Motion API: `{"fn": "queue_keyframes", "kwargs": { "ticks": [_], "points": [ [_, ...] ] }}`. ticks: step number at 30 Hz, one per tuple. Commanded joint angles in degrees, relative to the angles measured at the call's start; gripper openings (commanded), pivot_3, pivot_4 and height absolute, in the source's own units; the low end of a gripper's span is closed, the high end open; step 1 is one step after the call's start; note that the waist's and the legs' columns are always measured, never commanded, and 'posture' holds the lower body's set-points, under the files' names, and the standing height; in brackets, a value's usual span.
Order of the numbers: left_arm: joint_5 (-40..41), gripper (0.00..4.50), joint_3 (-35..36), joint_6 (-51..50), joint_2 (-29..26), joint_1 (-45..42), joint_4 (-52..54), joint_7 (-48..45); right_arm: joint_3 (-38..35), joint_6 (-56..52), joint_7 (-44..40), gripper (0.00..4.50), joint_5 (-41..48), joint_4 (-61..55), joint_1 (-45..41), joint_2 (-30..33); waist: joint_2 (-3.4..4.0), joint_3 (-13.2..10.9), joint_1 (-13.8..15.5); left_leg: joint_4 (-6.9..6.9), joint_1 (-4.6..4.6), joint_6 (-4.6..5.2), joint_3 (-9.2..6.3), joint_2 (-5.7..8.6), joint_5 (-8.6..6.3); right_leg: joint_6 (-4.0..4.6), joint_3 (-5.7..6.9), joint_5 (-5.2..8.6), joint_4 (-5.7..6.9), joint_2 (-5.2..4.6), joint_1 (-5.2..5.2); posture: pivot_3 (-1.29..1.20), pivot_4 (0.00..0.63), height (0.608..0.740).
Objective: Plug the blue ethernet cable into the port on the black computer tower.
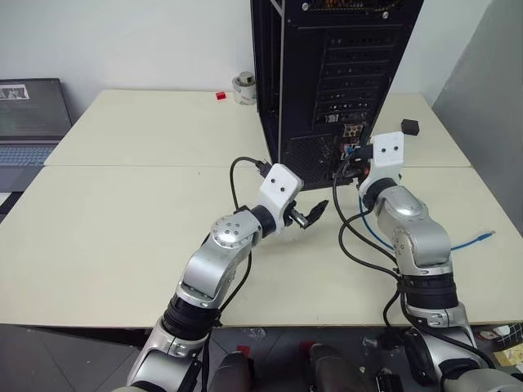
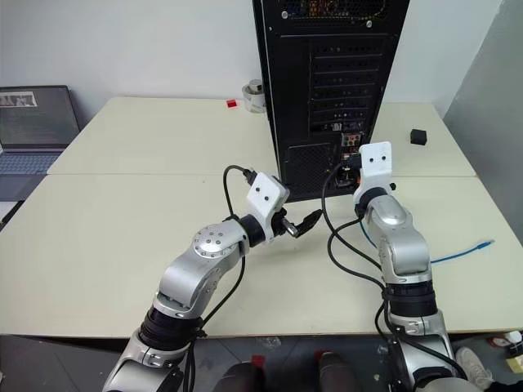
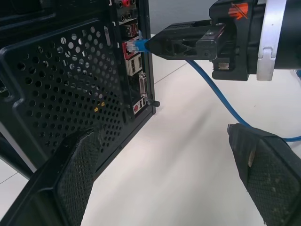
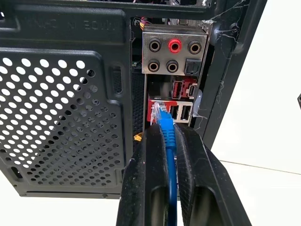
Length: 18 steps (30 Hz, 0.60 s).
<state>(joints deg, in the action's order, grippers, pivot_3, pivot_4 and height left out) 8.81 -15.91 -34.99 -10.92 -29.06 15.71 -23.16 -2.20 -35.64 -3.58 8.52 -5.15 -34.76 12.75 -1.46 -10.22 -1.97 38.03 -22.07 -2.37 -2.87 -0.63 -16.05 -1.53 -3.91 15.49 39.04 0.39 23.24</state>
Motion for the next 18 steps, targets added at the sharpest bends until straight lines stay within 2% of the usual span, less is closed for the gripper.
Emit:
{"fn": "queue_keyframes", "kwargs": {
  "ticks": [1, 18],
  "points": [
    [-0.13, 4.45, 0.42, 0.1, 0.34, -0.35, 2.02, 0.12, -1.05, -0.5, 0.22, 0.0, 0.03, -2.74, -1.08, -0.32, 0.0, 0.0, 0.0, 0.0, 0.0, 0.0, 0.0, 0.0, 0.0, 0.0, 0.0, 0.0, 0.0, 0.0, 0.0, 0.0, 0.15, 0.74],
    [-0.32, 4.45, 0.23, 0.07, 0.25, -0.17, 2.03, 0.14, -1.49, -0.1, 1.11, 0.0, -1.26, -1.33, -1.6, -1.69, 0.0, 0.0, -0.01, 0.0, 0.0, 0.0, 0.0, 0.0, 0.0, 0.0, 0.0, 0.0, 0.0, 0.0, 0.0, 0.0, 0.15, 0.74]
  ]
}}
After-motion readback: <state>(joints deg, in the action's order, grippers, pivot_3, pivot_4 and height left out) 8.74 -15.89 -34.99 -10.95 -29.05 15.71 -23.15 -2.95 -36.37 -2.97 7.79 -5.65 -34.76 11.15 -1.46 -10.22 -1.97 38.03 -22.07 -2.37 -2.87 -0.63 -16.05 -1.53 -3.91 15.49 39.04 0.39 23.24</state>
